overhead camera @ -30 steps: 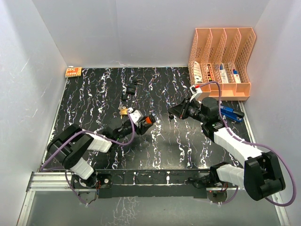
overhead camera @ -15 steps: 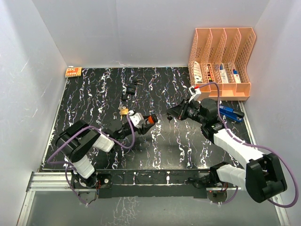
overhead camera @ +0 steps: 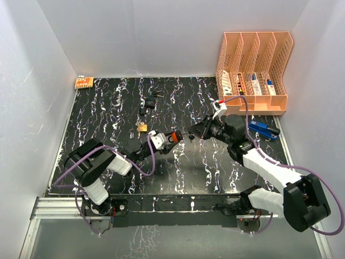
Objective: Unlock with the key
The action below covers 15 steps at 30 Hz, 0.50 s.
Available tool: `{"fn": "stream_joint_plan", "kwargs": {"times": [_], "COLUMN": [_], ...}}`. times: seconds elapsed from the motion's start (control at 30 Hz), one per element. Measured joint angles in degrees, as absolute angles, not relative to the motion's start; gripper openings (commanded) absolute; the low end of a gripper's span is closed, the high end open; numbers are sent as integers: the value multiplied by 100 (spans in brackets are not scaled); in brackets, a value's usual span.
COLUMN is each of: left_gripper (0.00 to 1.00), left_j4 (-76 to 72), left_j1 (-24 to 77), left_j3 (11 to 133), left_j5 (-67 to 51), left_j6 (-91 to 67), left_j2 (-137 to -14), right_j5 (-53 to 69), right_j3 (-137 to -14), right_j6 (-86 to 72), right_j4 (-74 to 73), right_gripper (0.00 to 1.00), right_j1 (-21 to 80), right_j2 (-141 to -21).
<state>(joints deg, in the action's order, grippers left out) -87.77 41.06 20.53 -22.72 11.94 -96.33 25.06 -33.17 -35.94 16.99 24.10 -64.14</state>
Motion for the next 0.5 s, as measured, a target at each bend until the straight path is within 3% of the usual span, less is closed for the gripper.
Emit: {"fn": "stream_joint_plan", "kwargs": {"times": [0.5], "left_gripper": [0], "left_j4": [-8825], "left_j1": [4176], "left_j3": [2049], "left_j5": [-2119], "left_j6": [1439], "left_j2": [-9636], "right_j5": [2178], "right_j3": [-3334], "right_j6": [-3612], "right_j4": [1712], "right_gripper": [0], "right_j1": [2687], "right_j2": [-6611]}}
